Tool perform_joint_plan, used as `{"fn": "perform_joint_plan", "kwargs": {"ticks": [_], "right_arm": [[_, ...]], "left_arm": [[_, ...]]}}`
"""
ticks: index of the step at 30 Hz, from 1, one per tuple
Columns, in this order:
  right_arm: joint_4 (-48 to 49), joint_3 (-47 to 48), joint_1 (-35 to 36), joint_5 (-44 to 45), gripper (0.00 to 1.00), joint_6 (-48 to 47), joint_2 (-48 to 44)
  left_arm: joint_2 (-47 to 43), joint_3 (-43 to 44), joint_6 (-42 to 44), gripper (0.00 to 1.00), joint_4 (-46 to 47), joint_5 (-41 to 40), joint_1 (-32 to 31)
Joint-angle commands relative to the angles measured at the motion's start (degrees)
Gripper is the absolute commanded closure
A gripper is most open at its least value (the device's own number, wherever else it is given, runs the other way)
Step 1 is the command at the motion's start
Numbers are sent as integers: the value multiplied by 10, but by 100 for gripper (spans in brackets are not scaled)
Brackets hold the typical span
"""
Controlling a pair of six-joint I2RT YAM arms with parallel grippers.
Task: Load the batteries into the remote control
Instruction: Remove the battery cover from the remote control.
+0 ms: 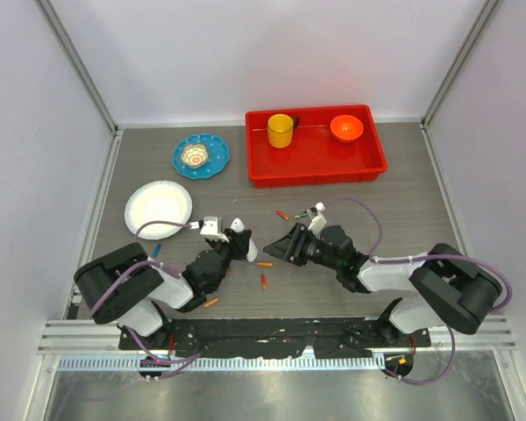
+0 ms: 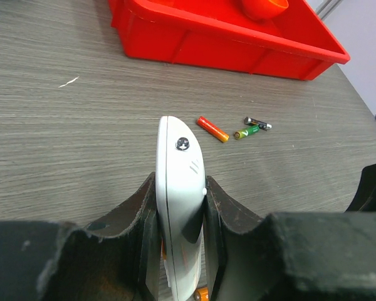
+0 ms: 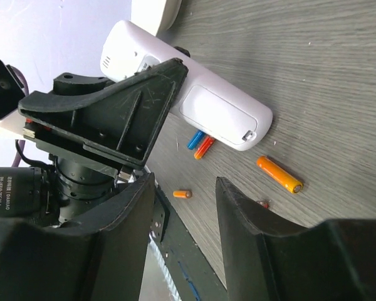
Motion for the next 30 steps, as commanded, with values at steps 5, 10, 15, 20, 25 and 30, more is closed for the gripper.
{"fn": "perform_joint_plan", "kwargs": {"ticks": [5,10,15,20,25,30], "right_arm": [[139,17,0,-46,50,37,89],[218,21,-1,-47,50,50,147],[294,39,-2,-63,52,85,218],[303,49,-3,-64,55,91,241],[289,46,-6,-61,56,88,244],[253,36,-7,-53,48,76,241]], "left_arm": [[10,9,-5,100,156,-28,-3],[13,4,-7,100,156,-27,-2],[6,-2,0,100,156,-30,-2],[1,-6,4,100,156,-33,-3],[3,-6,2,100,156,-33,-2],[8,-6,-1,100,156,-33,-3]]}}
